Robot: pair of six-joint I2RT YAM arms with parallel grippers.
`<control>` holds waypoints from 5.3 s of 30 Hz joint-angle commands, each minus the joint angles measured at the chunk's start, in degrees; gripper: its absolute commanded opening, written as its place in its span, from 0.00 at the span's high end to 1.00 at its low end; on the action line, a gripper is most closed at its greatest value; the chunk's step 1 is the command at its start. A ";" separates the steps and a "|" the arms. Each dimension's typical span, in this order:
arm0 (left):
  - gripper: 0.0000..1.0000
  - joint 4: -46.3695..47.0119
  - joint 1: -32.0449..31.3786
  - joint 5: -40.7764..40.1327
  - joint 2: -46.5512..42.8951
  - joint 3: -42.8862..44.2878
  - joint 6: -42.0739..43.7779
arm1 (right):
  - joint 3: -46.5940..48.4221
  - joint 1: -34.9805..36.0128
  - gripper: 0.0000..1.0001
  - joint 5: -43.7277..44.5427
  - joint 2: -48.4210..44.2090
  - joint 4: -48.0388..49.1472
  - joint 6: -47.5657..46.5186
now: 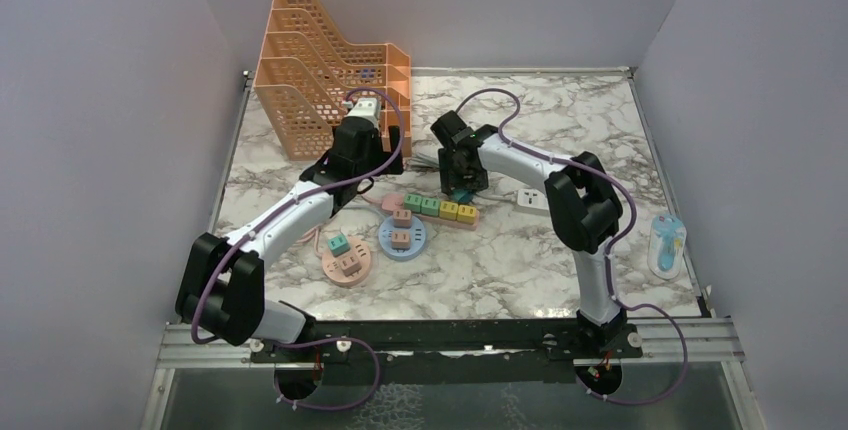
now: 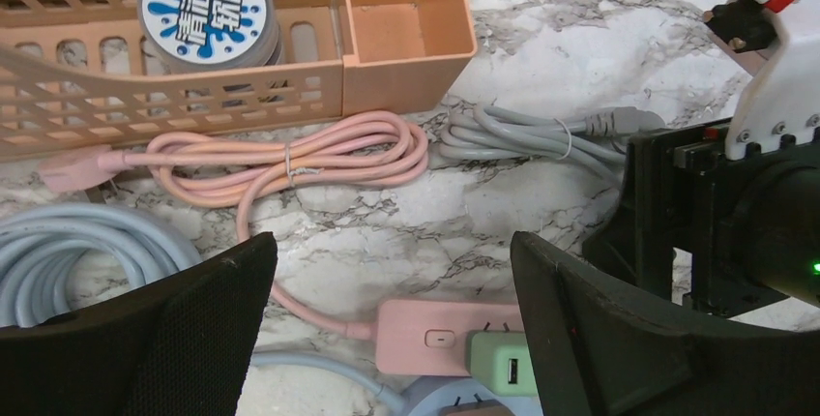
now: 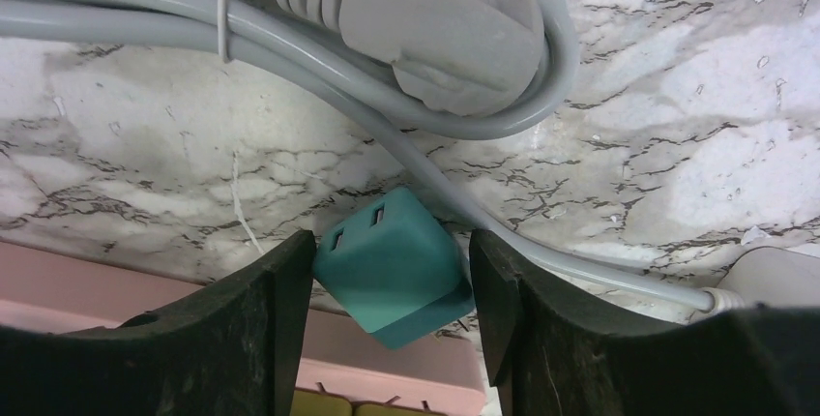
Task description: Insert the plug
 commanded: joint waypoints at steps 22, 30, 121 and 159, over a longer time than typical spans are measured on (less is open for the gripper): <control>0.07 5.03 0.29 12.34 -4.94 -3.62 -0.30 | -2.30 -0.53 0.57 1.63 -6.73 10.17 4.62; 0.07 9.59 0.18 19.80 -7.50 -7.05 -4.29 | -5.03 -1.20 0.57 -0.42 -15.38 15.16 8.69; 0.09 7.43 -13.46 18.15 -22.03 -11.88 15.31 | -22.75 -4.73 0.71 -15.92 -46.13 4.75 0.94; 0.01 -7.03 -12.81 5.35 -20.45 -5.00 0.78 | -24.50 -22.55 0.71 -7.44 -27.14 3.97 -15.94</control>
